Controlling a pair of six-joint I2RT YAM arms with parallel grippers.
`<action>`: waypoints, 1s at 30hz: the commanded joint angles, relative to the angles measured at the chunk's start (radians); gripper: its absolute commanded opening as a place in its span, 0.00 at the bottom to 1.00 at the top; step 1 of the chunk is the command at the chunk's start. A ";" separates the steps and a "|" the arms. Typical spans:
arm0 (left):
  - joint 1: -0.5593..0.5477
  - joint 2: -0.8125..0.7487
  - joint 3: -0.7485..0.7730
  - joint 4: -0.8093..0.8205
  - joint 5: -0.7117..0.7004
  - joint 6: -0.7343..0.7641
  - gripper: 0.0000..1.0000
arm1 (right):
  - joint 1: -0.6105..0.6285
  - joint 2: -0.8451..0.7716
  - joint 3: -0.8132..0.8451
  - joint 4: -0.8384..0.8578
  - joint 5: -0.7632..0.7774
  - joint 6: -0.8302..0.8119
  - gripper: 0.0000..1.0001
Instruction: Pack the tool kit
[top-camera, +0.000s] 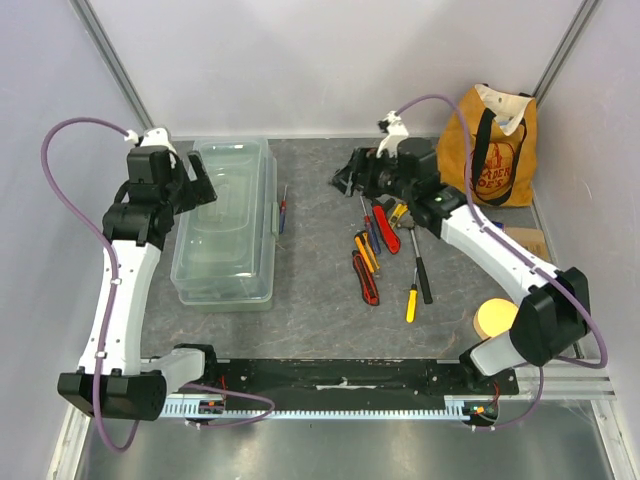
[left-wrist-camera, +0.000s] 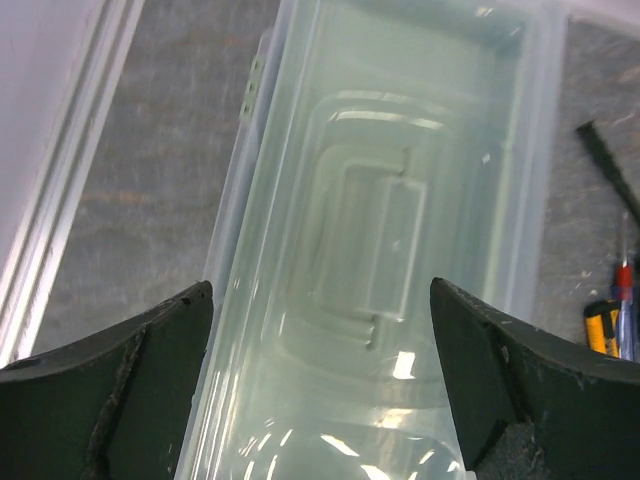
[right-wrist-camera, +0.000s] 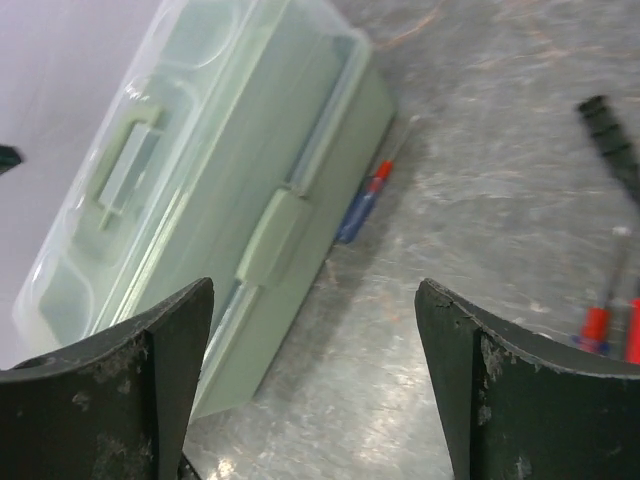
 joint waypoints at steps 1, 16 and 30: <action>0.049 -0.006 -0.051 -0.040 0.041 -0.103 0.95 | 0.093 0.047 -0.004 0.126 -0.058 0.025 0.89; 0.115 -0.008 -0.251 -0.031 0.067 -0.148 0.94 | 0.216 0.283 -0.037 0.348 -0.162 0.218 0.93; 0.115 0.014 -0.347 -0.042 0.245 -0.178 0.92 | 0.170 0.585 -0.088 0.991 -0.348 0.715 0.98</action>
